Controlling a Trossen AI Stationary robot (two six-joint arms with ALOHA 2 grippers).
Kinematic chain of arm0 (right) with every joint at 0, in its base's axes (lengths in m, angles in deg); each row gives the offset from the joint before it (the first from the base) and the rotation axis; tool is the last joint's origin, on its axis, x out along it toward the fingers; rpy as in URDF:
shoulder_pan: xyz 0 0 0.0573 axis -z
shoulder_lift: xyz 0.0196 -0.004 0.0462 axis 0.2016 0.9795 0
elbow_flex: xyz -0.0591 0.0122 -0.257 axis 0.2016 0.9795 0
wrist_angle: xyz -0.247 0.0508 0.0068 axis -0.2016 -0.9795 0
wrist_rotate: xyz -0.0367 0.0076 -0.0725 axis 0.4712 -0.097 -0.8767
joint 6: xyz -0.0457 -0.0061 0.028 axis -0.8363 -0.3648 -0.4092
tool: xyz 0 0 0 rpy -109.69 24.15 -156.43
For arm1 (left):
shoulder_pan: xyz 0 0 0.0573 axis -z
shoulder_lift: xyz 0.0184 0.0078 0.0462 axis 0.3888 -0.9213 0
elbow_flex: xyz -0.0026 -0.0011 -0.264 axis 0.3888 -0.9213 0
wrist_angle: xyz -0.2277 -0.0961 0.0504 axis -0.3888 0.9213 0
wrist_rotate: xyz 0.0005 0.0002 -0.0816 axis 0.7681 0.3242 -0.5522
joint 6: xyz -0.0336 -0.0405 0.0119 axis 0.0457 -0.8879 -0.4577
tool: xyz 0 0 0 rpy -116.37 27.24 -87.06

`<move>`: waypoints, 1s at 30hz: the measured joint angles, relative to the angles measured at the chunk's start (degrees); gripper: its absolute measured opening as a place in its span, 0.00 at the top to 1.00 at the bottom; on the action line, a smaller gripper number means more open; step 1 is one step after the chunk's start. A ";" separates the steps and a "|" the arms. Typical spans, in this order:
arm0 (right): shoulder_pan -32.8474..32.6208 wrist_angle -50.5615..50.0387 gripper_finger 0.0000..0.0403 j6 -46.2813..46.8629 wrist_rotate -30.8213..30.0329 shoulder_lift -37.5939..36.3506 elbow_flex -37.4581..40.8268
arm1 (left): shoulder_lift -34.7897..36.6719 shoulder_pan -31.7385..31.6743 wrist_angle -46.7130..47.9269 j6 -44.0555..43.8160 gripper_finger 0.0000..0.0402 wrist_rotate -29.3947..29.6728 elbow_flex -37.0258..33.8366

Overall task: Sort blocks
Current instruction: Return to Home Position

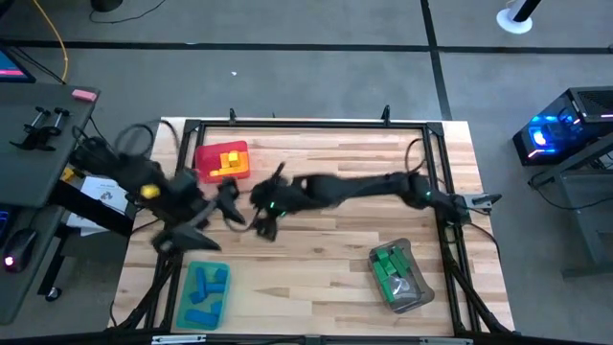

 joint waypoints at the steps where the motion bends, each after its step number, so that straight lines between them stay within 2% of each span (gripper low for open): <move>1: 0.66 -4.38 0.41 -0.25 -0.48 -1.37 0.00 | 1.32 -0.19 -0.01 1.70 0.30 -0.01 0.00; 7: 1.15 -29.70 0.42 2.59 -6.07 -7.95 3.73 | 8.54 -1.10 2.70 10.78 0.30 0.05 0.07; 10: -0.85 -36.88 0.42 7.18 -8.79 -12.38 10.25 | 10.91 -2.03 5.70 13.56 0.30 0.07 0.07; 12: -2.49 -37.94 0.42 11.72 -9.26 -17.71 17.42 | 11.44 -2.91 7.17 14.71 0.30 0.28 0.07; 19: -6.94 -29.71 0.42 33.94 -9.62 -42.25 49.71 | 11.22 -7.81 11.41 16.81 0.30 0.90 0.00; 23: -7.74 -18.54 0.42 43.34 -10.87 -55.91 65.86 | 10.35 -12.71 11.65 19.01 0.30 3.72 0.00; 26: -7.78 -9.02 0.42 44.00 -12.15 -63.76 75.31 | 8.23 -17.34 10.56 19.22 0.30 3.81 -0.01; 30: -6.08 3.34 0.42 37.55 -11.73 -70.36 84.34 | 4.13 -22.09 4.92 15.96 0.30 3.45 -2.99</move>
